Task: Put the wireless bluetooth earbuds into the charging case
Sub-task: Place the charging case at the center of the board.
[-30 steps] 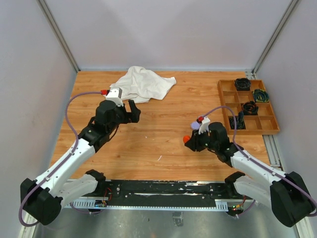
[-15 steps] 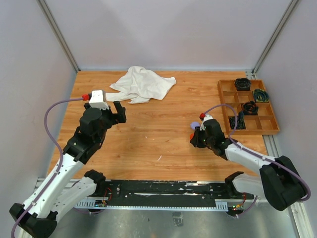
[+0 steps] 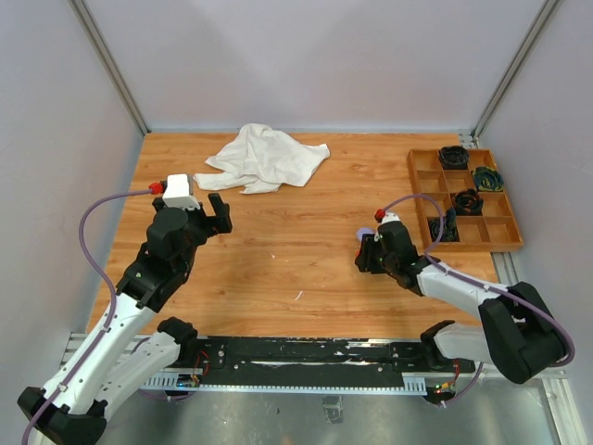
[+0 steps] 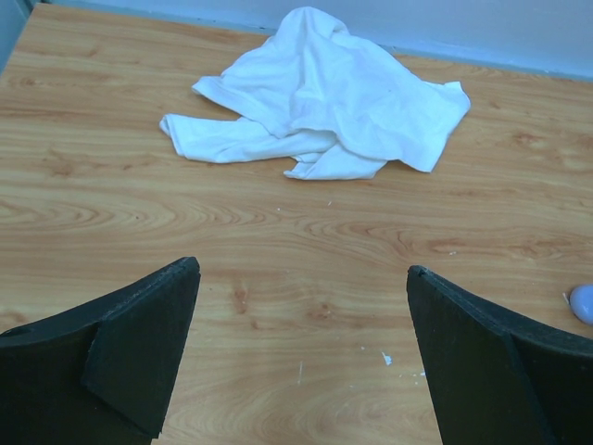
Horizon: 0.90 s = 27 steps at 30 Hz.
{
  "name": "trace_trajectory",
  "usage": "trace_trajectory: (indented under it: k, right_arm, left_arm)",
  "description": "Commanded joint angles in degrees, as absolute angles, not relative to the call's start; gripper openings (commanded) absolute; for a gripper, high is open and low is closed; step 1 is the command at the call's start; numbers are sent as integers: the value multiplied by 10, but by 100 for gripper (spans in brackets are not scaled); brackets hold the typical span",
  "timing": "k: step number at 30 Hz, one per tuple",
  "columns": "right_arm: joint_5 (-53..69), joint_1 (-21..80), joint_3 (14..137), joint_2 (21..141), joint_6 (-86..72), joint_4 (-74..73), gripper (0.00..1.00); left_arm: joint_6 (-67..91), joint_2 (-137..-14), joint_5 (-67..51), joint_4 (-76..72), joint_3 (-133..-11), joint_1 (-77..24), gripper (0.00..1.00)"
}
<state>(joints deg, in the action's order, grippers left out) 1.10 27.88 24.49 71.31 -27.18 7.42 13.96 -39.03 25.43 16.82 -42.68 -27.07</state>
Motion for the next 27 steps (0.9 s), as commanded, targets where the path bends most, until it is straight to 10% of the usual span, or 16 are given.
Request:
trace_trajectory:
  k: [1,9,15,27]
  right_arm:
    - [-17,266,252,680,-278,45,48]
    - [-3,267,271,568,-252,-40,63]
    - [-19,266,304,444,-203,-154,100]
    - [-84,266,385,276,-152,-352,99]
  left_arm:
    - [139,-382,262,156,-421,-265,99]
    - [167,-363,226,158,-430,-265,99]
    - [195,-323,193,216,-450,-265,99]
    - [239,-186,175,297,-414,-265,99]
